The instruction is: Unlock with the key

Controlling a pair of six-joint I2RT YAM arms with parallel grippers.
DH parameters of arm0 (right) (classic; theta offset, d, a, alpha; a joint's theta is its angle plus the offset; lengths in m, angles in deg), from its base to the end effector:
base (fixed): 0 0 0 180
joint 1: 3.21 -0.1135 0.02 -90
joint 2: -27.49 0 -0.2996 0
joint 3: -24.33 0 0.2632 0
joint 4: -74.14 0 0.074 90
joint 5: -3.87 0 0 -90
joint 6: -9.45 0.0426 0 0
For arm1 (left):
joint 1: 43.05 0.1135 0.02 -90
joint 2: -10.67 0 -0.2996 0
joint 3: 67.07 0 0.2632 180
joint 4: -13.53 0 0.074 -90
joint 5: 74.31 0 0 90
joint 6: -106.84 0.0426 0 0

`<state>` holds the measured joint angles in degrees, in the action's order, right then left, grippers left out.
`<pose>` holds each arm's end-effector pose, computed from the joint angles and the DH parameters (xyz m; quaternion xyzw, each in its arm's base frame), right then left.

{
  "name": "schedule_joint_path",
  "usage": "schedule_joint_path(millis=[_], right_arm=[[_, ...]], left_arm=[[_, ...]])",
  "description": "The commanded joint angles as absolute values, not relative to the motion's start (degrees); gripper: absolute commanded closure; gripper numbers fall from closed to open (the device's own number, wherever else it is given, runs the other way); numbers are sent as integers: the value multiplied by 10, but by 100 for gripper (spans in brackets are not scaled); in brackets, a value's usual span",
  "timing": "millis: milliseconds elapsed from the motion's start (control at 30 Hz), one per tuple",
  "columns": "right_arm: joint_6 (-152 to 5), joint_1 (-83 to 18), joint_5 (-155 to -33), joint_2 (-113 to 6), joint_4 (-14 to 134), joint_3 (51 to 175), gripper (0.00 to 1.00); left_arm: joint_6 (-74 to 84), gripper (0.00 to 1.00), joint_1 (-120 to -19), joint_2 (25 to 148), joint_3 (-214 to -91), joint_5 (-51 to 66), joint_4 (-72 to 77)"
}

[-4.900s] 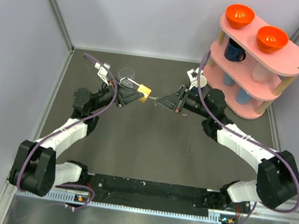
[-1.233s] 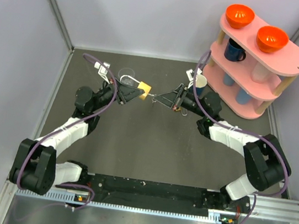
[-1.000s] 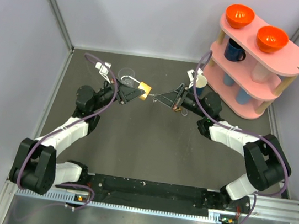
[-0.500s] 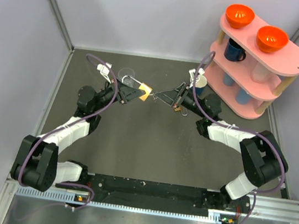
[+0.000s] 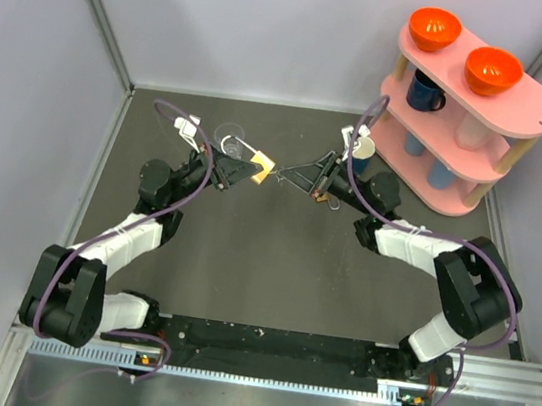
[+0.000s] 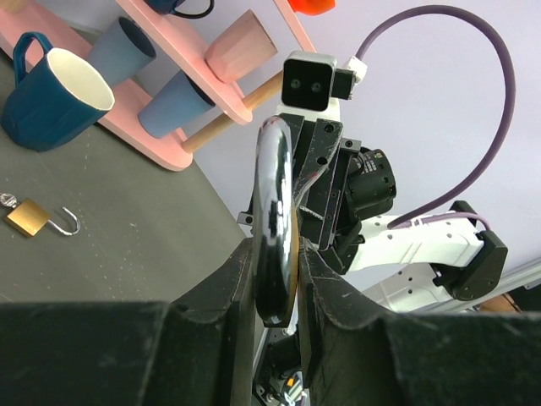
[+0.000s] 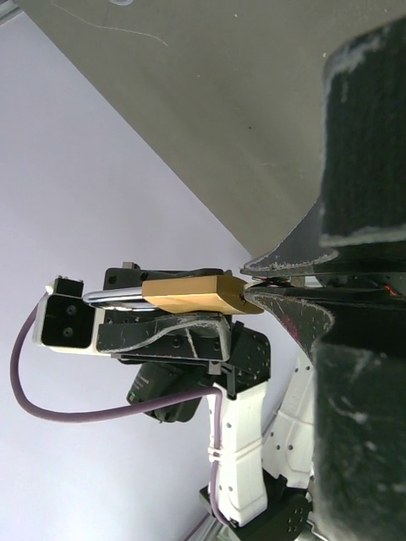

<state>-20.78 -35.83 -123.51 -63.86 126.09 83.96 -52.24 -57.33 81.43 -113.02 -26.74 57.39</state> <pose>0.2827 0.2116 0.3119 -0.1284 0.5883 0.6877 0.4056 0.2447 -0.0919 0.3203 0.0127 0.6159 -0.6617 0.4274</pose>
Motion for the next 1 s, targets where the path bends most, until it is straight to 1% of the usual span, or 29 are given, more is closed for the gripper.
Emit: schedule_joint_path(millis=[0,233,633,967], right_arm=[[-225,-399,-1262,-643,1282,837,100],[-234,-407,-1260,-644,1275,833,100],[-202,-408,-1252,-653,1276,837,100],[-198,-415,-1277,-658,1293,843,100]], left_arm=[[-522,100,-590,803,-1132,-282,650],[-515,100,-585,802,-1128,-269,660],[-513,100,-575,798,-1114,-224,671],[-502,100,-564,794,-1112,-214,659]])
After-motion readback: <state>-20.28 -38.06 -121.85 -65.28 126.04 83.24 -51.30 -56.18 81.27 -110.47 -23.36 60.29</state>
